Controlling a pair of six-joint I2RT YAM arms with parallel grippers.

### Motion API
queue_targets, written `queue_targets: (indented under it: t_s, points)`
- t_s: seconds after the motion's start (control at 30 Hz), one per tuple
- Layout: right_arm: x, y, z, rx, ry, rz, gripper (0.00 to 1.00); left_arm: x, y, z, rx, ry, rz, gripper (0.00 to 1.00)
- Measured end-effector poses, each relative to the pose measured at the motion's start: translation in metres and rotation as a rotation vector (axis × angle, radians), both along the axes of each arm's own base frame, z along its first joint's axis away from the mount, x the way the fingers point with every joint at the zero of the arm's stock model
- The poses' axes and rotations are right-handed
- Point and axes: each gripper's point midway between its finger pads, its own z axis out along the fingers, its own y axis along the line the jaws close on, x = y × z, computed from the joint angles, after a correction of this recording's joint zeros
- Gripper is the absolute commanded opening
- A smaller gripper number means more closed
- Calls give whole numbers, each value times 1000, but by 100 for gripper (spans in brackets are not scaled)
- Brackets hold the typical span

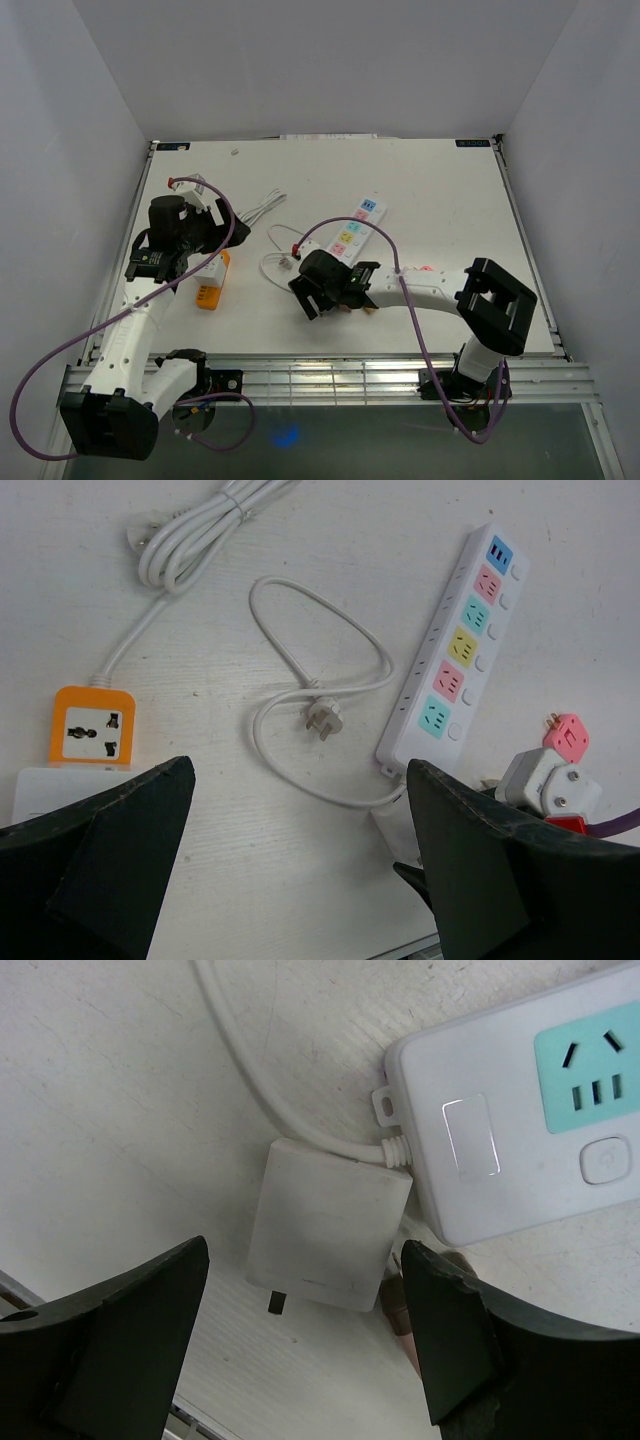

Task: Insert the plug
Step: Pick up the plug from the center of the board.

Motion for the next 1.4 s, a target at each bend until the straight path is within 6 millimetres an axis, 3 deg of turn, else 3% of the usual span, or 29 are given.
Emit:
queue_targets:
  t_s: [0.43,0.5,0.7,0.93,1.2,1.4]
  points:
    - [-8,-3,-12,-35,24,-34,65,1,-2,-4,-3,15,-11,98]
    - [-8,-2,-13,-36,24,-37,53,0,-2,-5,-3,17,-11,98]
    - [-8,-1,-13,-20,18,-39,38,0,-4,-5,-11,20,-23,98]
    - [-9,-20,1,23,-52,-18,32,-1,-11,-19,-36,85,-52,98]
    - [-11,-9,53,243,-190,96,32,-21,-60,-22,-214,145,-256,98]
    - [-12,-8,65,293,-251,157,32,-42,-104,-17,-258,169,-401,98]
